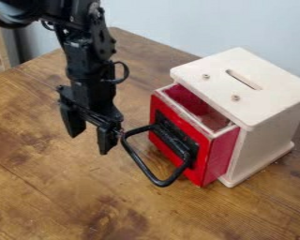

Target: Close the drawer

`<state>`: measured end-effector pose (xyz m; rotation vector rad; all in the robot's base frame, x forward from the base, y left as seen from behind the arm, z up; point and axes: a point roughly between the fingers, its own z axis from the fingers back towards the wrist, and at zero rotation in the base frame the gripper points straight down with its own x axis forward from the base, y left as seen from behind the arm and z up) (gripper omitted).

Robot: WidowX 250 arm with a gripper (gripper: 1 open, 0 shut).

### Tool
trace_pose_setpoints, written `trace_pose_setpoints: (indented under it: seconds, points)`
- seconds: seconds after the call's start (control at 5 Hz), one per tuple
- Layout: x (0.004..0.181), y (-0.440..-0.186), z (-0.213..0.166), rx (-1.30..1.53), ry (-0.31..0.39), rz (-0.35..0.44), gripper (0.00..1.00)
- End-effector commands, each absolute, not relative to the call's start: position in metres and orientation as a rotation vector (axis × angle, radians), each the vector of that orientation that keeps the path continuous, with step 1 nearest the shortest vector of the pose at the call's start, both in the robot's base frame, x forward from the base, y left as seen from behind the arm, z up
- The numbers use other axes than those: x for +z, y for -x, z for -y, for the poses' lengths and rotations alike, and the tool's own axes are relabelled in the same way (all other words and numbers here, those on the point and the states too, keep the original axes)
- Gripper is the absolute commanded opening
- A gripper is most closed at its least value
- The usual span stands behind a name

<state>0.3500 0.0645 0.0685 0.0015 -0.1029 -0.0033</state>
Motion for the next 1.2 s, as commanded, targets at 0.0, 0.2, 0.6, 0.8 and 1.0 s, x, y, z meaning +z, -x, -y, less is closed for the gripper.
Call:
trace_pose_setpoints:
  seconds: [0.0, 0.2, 0.6, 0.8, 1.0]
  points:
    - [0.084, -0.358, -0.057, -0.025, -0.015, 0.158, 1.0]
    - [0.08, -0.355, -0.051, -0.032, -0.012, 0.146, 1.0]
    - [0.06, -0.353, -0.05, -0.011, -0.006, 0.142, 1.0]
    - [0.059, -0.361, -0.05, 0.013, -0.009, 0.15, 1.0]
    - [0.064, -0.371, -0.042, -0.04, -0.009, 0.175, 1.0]
